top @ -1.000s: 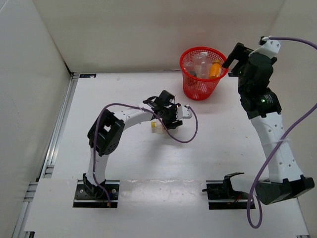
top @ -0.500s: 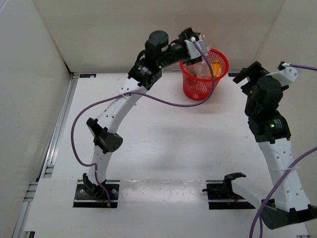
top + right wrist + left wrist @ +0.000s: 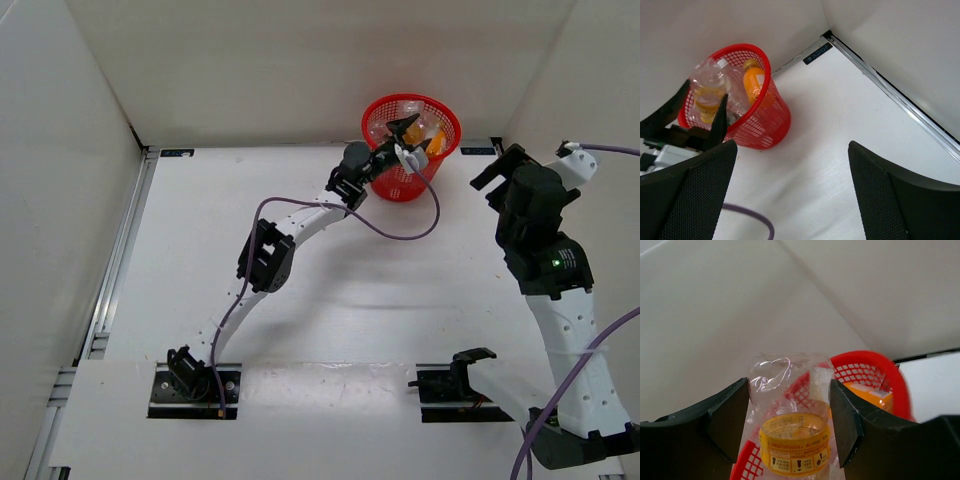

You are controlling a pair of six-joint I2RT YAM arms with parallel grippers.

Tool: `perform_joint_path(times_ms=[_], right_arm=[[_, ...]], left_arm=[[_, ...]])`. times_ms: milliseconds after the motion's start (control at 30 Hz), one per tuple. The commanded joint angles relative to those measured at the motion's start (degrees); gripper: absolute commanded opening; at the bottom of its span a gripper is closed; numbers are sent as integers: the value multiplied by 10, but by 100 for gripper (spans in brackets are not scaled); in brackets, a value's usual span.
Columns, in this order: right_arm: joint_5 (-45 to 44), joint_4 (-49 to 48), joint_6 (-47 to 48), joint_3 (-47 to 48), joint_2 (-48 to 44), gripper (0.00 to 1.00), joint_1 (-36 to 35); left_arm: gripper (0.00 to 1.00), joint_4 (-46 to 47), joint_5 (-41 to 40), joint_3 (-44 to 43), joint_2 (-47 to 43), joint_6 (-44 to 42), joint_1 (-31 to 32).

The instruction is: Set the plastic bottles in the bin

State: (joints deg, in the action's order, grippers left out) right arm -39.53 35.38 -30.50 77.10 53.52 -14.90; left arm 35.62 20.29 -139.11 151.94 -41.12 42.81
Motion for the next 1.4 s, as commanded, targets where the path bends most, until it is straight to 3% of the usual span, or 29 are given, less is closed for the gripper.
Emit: perform_joint_path(times_ms=[0,100,233,500,633,667,767,800,833,1000,1133,1367], right_arm=[[-19,22,4,23,-10,94,-4],[-13,36,-13,23,-10,94,-4],[-2,54,-32,9,-10,93,-4],[9,59,-45,3,-10,93,-4],[9,59,-39,3,-4,93,-4],[9,59,-39,9,-4,93,-4],[15,59,-39,9,-4,93,-4],[15,59,-33,9,-4,93,-4],[21,59,-33,9,-4,93,-4],[27,59,-28,14,-4,93,-4],[40,59,-23,14,-4,93,-4],[91,70,25,6,-4,98,-4]], left_arm=[[10,114,2,-19,-71,45,-11],[10,114,12,-55,-39,52,-11],[10,99,19,27,-67,71,-11],[11,-15,9,33,-78,160,-16],[17,-79,9,58,-106,179,-16],[19,-93,9,58,-106,185,-16],[55,-142,9,58,-117,185,-16],[85,-151,9,58,-117,185,-16],[100,-158,9,58,-123,185,-16],[100,-153,-10,63,-144,226,-16],[100,-158,-16,20,-144,264,-16],[100,-164,-81,25,-235,347,-16]])
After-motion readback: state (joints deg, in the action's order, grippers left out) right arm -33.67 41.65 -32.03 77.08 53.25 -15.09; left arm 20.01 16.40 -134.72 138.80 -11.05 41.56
